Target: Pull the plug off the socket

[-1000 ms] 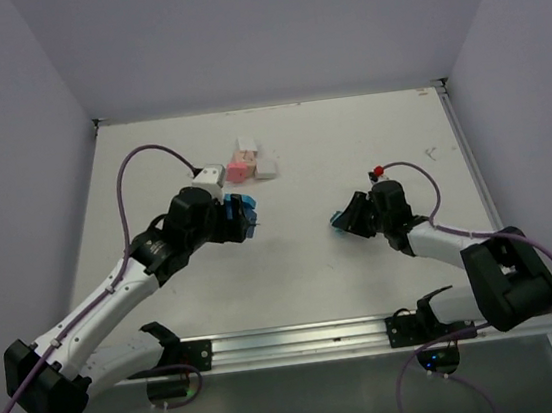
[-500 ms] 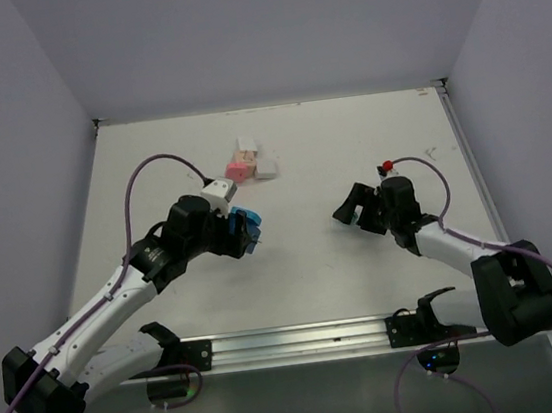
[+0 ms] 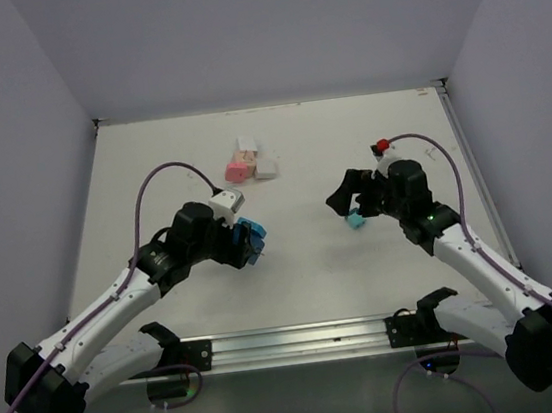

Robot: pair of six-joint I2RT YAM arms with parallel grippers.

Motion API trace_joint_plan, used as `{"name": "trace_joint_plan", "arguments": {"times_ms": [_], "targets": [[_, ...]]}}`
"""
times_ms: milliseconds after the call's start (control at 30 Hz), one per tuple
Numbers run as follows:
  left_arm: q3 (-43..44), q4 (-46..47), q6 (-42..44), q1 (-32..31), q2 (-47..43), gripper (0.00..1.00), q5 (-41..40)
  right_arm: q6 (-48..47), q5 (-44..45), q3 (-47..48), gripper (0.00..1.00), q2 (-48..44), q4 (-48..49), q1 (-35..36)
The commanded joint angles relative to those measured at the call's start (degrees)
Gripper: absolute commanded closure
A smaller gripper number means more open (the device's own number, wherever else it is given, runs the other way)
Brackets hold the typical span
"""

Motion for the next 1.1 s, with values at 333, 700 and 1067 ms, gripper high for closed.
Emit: {"name": "trace_joint_plan", "arguments": {"times_ms": [333, 700, 1067], "targets": [[-1.6, 6.6, 1.7, -0.1, -3.0, 0.29, 2.4, -2.1, -1.3, 12.1, 0.13, 8.6, 9.8, 26.2], [-2.0, 7.3, 1.6, -0.1, -3.9, 0.29, 2.5, -5.5, 6.8, 18.4, 0.21, 19.9, 10.9, 34.5], [-2.4, 7.9, 1.6, -0.1, -4.7, 0.29, 4.3, -6.6, 9.8, 20.7, 0.41, 25.1, 11.6, 35.1]]}}
